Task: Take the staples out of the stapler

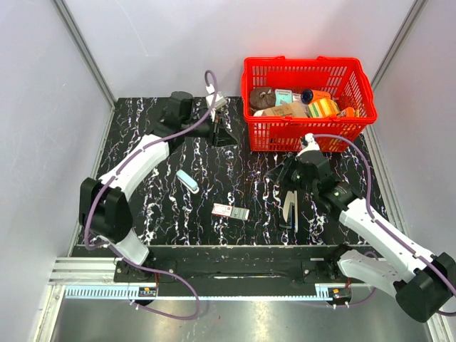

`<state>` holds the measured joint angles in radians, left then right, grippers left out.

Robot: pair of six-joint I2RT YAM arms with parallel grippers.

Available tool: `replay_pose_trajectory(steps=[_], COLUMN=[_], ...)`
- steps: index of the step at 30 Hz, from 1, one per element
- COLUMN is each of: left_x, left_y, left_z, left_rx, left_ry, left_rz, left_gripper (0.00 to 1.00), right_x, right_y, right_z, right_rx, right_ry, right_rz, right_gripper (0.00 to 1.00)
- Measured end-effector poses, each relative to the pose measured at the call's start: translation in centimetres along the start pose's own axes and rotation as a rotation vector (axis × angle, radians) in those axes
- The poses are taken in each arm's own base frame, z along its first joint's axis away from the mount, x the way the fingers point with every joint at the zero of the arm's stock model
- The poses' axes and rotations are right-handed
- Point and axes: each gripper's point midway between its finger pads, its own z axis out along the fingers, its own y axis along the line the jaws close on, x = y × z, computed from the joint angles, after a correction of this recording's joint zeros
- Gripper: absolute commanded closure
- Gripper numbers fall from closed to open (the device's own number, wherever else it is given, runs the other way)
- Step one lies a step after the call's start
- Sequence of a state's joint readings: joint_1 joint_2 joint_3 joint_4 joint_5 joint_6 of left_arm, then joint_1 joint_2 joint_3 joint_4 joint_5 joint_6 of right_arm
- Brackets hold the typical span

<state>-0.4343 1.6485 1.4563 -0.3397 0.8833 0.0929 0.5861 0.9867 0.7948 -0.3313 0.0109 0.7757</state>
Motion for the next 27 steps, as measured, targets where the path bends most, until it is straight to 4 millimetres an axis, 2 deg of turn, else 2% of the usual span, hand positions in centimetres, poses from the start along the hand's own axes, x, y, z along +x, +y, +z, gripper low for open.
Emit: replay_pose_trajectory(steps=[2,8,12,15,18,27], left_x=[-0.6,-1.4,-3.8,-4.3,-3.7,-3.9], left_y=[-0.8,-4.2,-6.0,-6.1,-6.1,-6.7], left_z=[-0.6,-0.7,-1.5,-1.6,-1.8,-2.3], left_rx=[0.054,0.263,0.409,0.47,0.493,0.517], left_ry=[-0.072,-0.205,-0.287,-0.296,-0.286,-0.308], left_rz=[-0.103,-0.361,-0.472,-0.582,-0.667,-0.672], left_gripper=[0.93,0.89,0.89,0.89,0.88,0.89], right_x=[-0.5,-2.2,-3.3,-3.7,-3.7,-4.6], right_y=[1.3,6.1,9.0,10.4,11.2,13.8], right_z=[-0.1,-0.6,-0.7,-0.6,-0.5,-1.8], right_rx=[-0.053,-0.245,-0.366,-0.426,-0.468,-0.587], right_ry=[-0.009,-0.035,-0.051,-0.049,-0.04,-0.055], right_rz=[0.008,0.035,0.056,0.068,0.077,0.054], right_gripper=[0.73,0.63,0.59,0.56,0.53,0.53])
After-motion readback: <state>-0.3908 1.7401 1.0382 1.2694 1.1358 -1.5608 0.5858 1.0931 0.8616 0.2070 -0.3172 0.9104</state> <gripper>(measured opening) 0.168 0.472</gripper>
